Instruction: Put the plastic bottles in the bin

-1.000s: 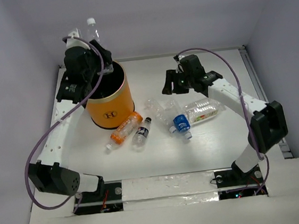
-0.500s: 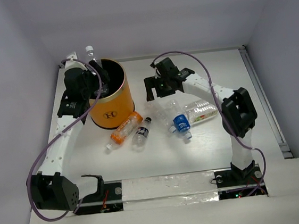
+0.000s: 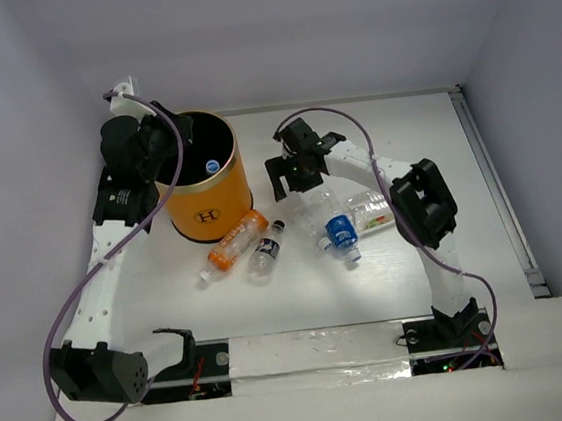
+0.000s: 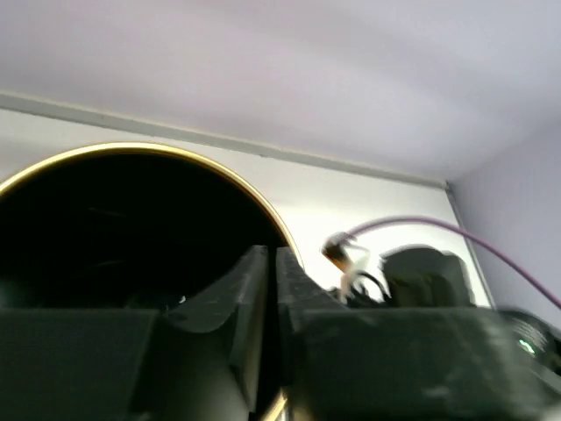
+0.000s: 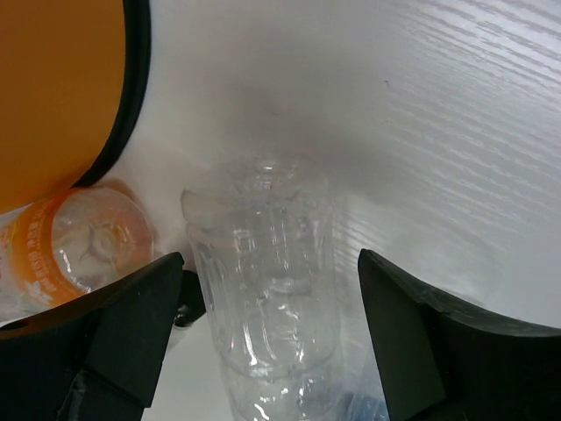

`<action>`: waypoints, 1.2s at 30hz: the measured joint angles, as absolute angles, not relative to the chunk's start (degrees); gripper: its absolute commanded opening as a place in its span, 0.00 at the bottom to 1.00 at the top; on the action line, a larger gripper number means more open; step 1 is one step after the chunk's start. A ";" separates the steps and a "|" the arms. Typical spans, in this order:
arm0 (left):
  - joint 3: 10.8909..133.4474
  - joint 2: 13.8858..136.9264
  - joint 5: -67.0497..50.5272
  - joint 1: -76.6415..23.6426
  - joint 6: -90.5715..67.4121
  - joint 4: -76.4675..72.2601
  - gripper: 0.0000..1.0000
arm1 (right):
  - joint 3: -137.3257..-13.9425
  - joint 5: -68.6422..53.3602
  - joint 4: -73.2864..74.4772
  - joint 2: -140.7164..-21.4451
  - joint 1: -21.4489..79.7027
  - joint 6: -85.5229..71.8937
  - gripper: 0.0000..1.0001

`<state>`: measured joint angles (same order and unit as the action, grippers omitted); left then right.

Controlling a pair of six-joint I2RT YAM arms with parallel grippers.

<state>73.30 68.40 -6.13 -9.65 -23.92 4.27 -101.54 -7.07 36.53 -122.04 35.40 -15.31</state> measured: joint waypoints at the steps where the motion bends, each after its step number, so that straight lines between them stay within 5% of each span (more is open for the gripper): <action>1: 73.34 67.64 -6.98 -9.78 -24.03 4.60 0.00 | -101.89 -7.07 36.60 -122.76 35.53 -15.20 0.85; 7: 70.08 60.69 -11.64 -13.06 -23.83 8.88 0.00 | -103.83 -7.07 37.06 -127.37 36.10 -15.18 0.77; 11: 63.83 54.96 -13.80 -17.43 -23.27 12.34 0.00 | -104.33 -6.83 36.88 -128.66 36.27 -15.22 0.54; 14: 60.18 52.58 -14.39 -21.61 -22.74 15.38 0.00 | -104.33 -6.57 36.93 -128.53 36.49 -15.68 0.51; 22: 49.04 46.65 -15.07 -23.90 -26.09 20.38 0.26 | -105.71 -3.33 39.27 -117.84 36.77 -16.47 0.48; 31: 40.60 44.34 -18.11 -23.90 -31.27 22.94 0.45 | -140.40 -2.35 36.38 -111.09 36.80 -21.54 0.46; 36: 38.35 44.40 -19.92 -24.01 -31.83 23.79 0.57 | -140.38 -3.92 22.90 -109.01 36.80 -29.93 0.45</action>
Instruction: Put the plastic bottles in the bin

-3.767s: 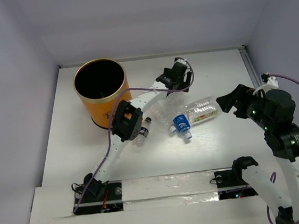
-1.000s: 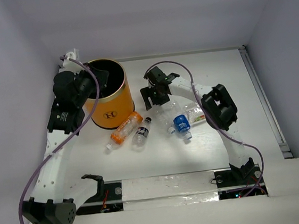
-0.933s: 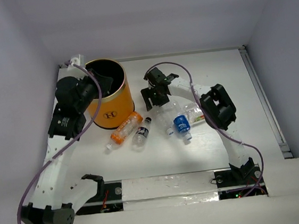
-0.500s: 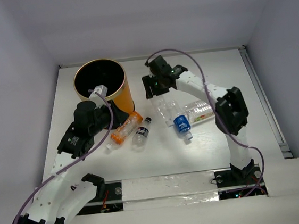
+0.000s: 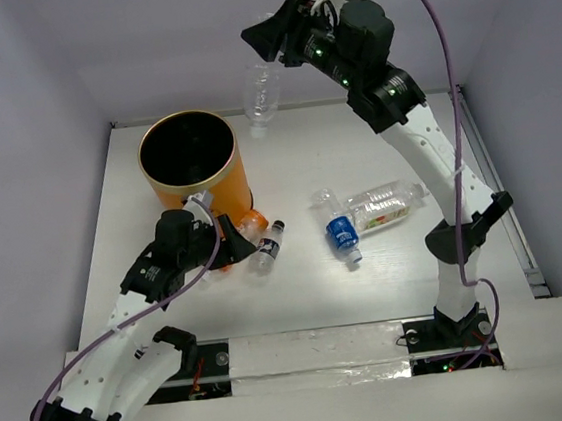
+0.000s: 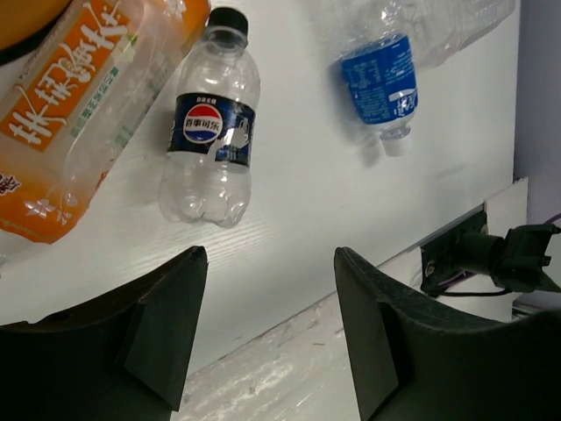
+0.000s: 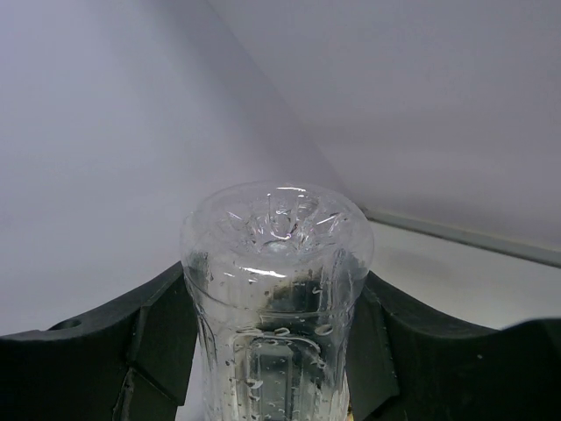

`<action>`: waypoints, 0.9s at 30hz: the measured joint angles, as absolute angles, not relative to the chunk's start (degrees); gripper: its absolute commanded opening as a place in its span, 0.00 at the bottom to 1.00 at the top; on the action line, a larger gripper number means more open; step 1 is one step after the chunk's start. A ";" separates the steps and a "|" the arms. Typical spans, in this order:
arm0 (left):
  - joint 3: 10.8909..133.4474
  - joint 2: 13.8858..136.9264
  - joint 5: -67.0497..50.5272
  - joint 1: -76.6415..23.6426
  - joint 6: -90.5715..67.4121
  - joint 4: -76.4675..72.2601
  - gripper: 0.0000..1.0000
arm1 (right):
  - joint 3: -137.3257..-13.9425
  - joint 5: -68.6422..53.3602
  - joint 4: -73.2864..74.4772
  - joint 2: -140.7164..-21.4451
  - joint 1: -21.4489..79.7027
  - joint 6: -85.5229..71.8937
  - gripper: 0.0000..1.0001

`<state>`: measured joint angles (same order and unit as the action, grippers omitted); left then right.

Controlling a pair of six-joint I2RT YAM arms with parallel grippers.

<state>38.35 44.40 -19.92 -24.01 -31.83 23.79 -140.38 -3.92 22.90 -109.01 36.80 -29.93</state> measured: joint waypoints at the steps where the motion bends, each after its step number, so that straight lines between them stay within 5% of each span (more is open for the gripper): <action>1: 37.91 44.45 -20.18 -24.03 -31.83 23.88 0.58 | -139.37 -4.03 19.88 -109.32 36.82 -31.97 0.46; 18: 36.34 47.68 -19.57 -24.03 -30.52 25.12 0.64 | -143.00 6.00 3.22 -129.38 43.70 -39.24 0.50; 27: 36.34 49.93 -19.94 -24.03 -30.55 24.91 0.65 | -135.85 8.64 2.70 -128.14 46.39 -32.97 0.77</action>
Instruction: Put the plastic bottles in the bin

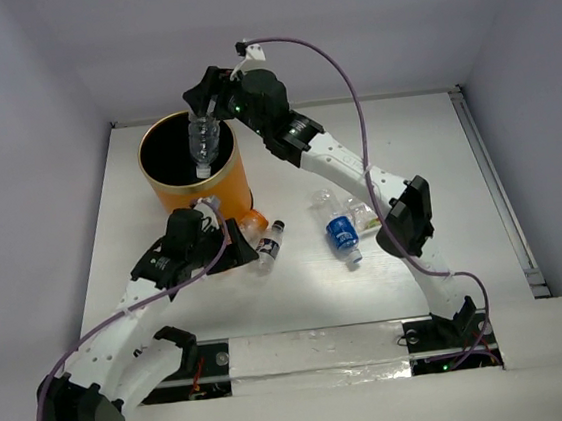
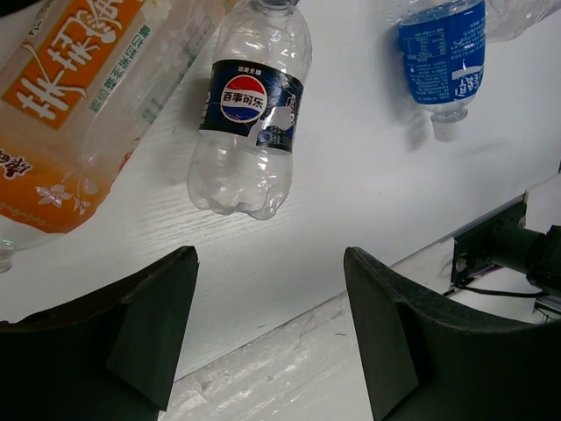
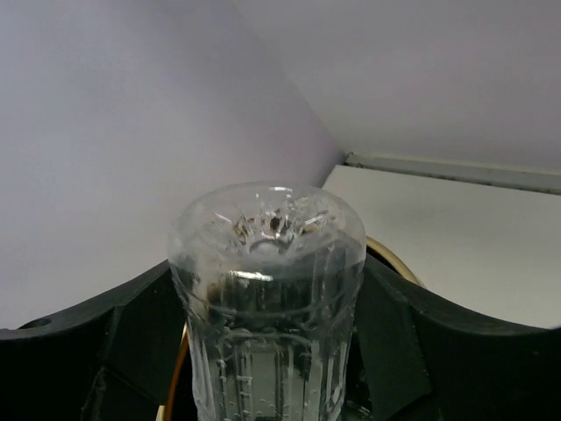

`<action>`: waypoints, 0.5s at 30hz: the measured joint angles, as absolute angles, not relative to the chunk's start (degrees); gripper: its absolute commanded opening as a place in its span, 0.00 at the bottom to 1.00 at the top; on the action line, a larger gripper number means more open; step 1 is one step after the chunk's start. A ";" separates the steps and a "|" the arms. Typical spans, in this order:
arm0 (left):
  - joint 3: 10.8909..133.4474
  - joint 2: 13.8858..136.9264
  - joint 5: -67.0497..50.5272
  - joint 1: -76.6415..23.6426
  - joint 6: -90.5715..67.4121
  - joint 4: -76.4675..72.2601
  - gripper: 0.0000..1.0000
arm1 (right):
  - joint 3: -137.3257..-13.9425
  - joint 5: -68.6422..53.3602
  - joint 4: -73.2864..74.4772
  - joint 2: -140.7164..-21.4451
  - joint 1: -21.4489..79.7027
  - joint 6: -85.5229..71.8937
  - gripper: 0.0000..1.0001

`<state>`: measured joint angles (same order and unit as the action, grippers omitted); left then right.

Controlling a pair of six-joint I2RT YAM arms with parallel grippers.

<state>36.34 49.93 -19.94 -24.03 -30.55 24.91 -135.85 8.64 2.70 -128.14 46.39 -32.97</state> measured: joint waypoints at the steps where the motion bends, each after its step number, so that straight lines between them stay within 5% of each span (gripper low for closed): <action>1: 36.34 50.37 -19.99 -24.10 -30.55 24.71 0.66 | -135.44 8.73 2.96 -128.14 46.59 -32.40 0.81; 5: 36.34 52.75 -20.88 -24.75 -30.46 23.16 0.69 | -132.92 8.78 3.57 -127.00 46.98 -31.14 0.98; 10: 37.10 58.04 -21.04 -26.17 -29.43 21.98 0.70 | -132.70 7.94 5.63 -124.38 47.09 -28.77 0.98; 13: 39.66 61.45 -20.25 -27.05 -28.23 21.98 0.70 | -129.56 7.46 6.04 -119.28 47.07 -26.79 0.59; 14: 40.84 62.61 -19.84 -27.31 -27.73 21.85 0.70 | -126.87 7.40 5.98 -116.55 47.05 -26.26 0.29; 15: 41.91 63.59 -19.46 -27.57 -27.29 21.89 0.70 | -123.00 7.20 5.50 -113.01 46.89 -25.85 0.18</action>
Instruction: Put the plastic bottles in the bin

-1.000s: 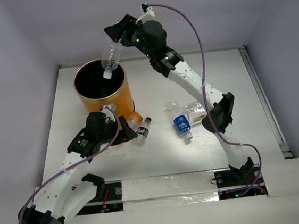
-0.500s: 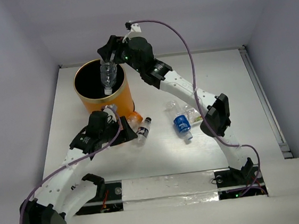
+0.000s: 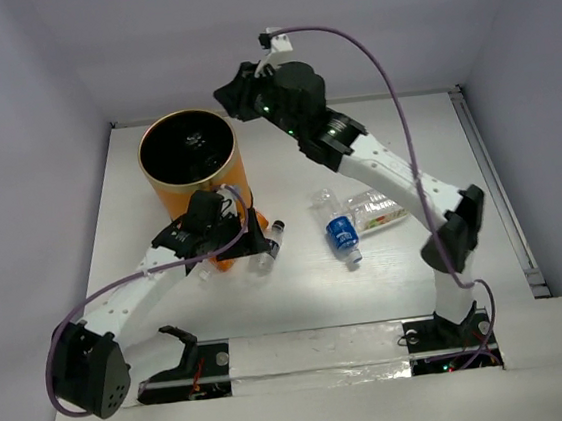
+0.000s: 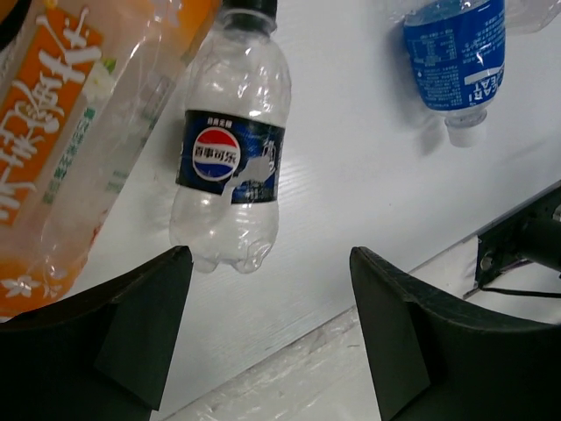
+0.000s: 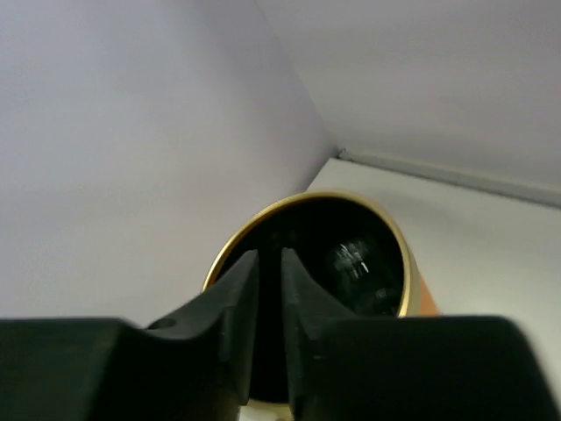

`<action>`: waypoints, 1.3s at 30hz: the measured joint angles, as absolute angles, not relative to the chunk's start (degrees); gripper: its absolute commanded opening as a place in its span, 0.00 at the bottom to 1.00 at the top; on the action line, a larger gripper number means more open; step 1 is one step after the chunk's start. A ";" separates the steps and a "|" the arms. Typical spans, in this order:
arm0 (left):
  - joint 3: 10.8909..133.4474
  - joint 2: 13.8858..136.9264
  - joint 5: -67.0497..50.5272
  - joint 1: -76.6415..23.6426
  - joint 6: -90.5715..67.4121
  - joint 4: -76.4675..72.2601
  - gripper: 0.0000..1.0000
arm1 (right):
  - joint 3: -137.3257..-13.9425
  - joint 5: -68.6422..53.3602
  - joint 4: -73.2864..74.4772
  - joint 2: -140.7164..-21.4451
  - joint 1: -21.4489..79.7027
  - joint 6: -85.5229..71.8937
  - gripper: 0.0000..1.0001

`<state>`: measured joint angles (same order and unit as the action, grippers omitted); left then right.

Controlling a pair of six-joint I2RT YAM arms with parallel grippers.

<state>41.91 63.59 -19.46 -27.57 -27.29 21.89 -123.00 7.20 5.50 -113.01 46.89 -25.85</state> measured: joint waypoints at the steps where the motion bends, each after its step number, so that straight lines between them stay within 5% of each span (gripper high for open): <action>1: 43.00 64.62 -19.00 -27.81 -26.79 21.63 0.70 | -119.11 6.98 5.50 -109.38 46.74 -25.82 0.09; 3: 44.80 66.57 -18.28 -28.45 -25.87 21.32 0.70 | -111.11 6.50 4.89 -102.02 46.26 -25.41 0.02; 10: 49.65 73.84 -17.28 -30.15 -22.76 20.82 0.71 | -79.29 6.48 3.70 -80.44 41.71 -26.63 0.07; 13: 51.51 76.88 -15.88 -31.20 -21.65 20.93 0.71 | -68.29 6.46 5.15 -77.28 39.64 -28.18 0.20; 17: 52.75 79.72 -12.78 -32.62 -20.21 21.10 0.72 | -59.42 6.44 10.07 -76.47 38.74 -29.36 0.58; 26: 52.75 85.36 -8.84 -33.67 -18.92 20.84 0.71 | -61.49 2.92 14.83 -82.48 34.11 -26.96 0.83; 32: 52.75 87.74 -8.12 -34.15 -18.94 19.55 0.66 | -66.13 2.11 21.17 -91.74 32.16 -22.52 0.85; 39: 52.75 89.47 -7.86 -35.20 -19.18 18.26 0.46 | -75.53 1.67 26.09 -101.38 32.21 -18.20 0.85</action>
